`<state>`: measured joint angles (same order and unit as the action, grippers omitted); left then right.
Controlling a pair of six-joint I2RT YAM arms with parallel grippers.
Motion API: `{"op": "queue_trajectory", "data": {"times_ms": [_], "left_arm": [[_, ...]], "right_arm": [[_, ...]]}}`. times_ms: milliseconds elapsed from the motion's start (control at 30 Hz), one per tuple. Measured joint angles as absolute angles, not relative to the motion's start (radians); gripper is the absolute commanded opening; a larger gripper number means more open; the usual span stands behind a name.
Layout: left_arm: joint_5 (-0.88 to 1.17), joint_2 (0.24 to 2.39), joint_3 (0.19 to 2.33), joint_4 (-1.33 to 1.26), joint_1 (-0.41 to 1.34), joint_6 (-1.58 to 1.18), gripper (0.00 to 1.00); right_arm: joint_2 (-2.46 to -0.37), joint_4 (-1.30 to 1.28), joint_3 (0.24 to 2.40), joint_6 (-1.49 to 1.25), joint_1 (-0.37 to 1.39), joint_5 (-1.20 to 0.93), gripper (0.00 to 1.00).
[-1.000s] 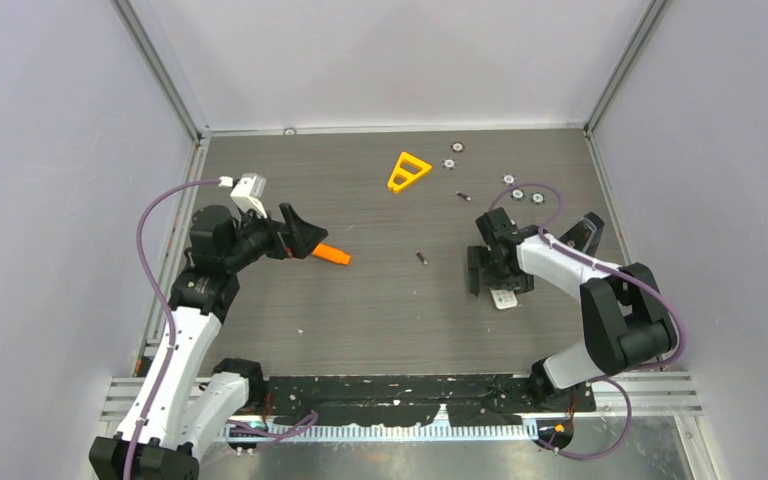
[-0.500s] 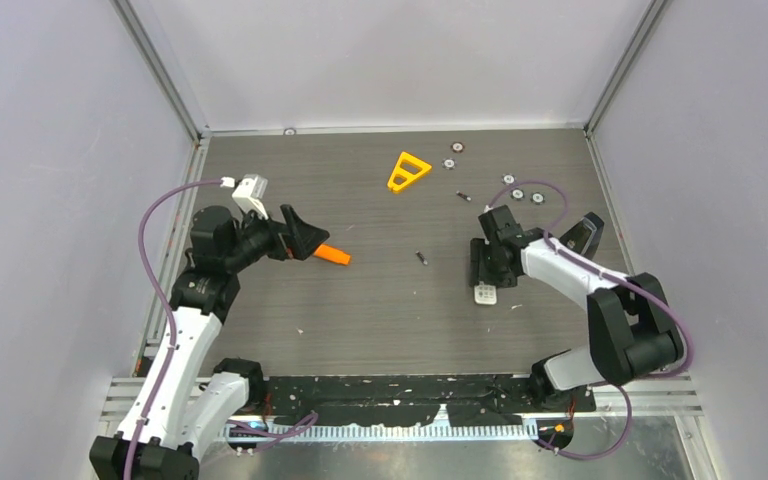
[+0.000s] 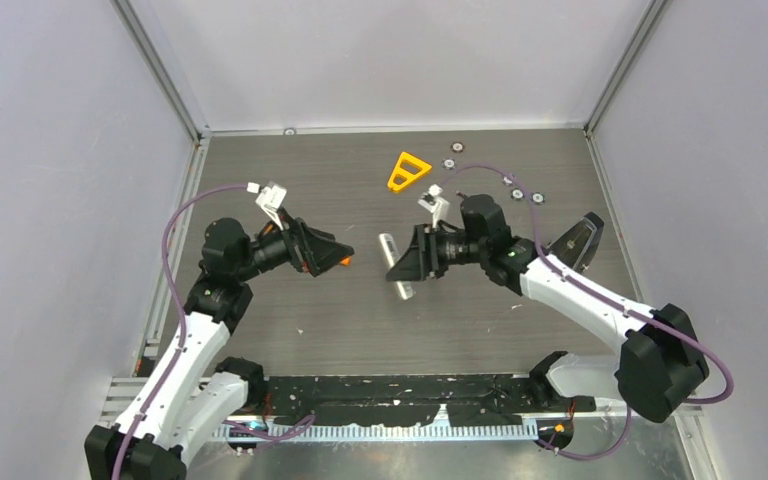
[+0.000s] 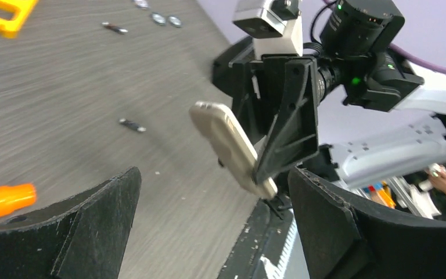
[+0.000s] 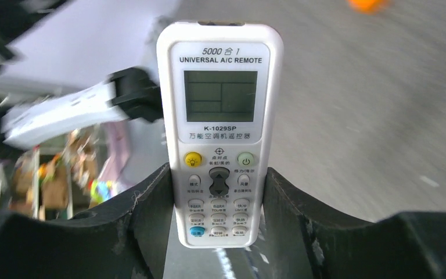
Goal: Load the batteries into the remote control
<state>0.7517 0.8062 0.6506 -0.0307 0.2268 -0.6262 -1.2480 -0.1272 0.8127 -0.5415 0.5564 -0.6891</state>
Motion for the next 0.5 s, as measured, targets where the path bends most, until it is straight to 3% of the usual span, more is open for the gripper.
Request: {"op": "queue_trajectory", "data": {"times_ms": [233,500], "left_arm": [[0.782,0.759,0.616,-0.167,0.322,-0.736,0.99],[0.789,0.716,0.562,-0.32,0.335,-0.877,0.99]], "right_arm": [[-1.269,0.245,0.859,-0.764,0.742,-0.867,0.3],[-1.335,0.373,0.918,-0.854,0.807,-0.889,0.3]]}}
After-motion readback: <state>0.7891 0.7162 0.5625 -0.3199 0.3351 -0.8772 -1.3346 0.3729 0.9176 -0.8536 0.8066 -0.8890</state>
